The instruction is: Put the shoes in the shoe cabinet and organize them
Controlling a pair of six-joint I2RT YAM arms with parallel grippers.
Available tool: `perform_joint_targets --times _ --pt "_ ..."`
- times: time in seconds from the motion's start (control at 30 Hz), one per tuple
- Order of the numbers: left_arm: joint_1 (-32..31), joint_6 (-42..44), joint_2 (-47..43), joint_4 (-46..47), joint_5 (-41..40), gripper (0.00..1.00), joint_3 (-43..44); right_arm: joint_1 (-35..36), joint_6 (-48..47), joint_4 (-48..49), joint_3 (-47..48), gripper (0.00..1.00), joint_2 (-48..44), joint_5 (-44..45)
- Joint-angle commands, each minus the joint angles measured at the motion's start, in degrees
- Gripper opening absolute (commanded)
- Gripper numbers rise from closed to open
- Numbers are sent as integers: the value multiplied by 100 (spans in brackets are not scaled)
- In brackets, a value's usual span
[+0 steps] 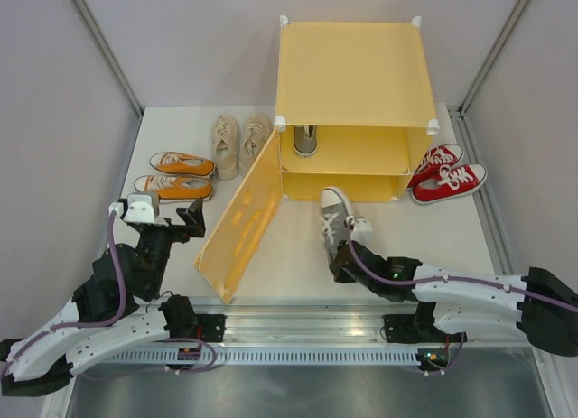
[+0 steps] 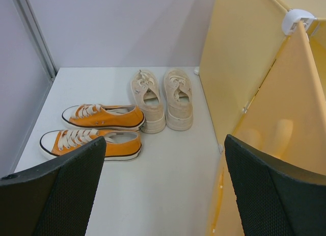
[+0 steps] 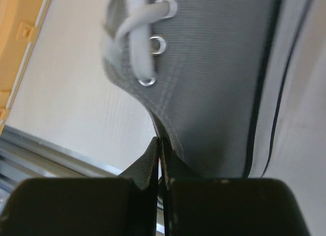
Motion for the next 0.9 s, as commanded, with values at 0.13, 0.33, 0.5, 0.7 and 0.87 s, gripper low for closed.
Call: perform_joint_targets --times 0.13,0.33,0.5,0.7,0.87 --pt "34 89 55 223 -95 100 -50 632 -464 260 272 1 711 -137" --pt "34 72 38 223 -42 100 -32 623 -771 -12 192 14 53 153" --pt "34 80 20 214 -25 100 -32 623 -1211 -206 394 44 -221 232" --pt "34 89 -6 214 -33 100 -41 623 -1782 -31 509 47 -345 433" --pt "34 107 55 214 -25 100 -41 623 -2029 329 640 47 76 645"
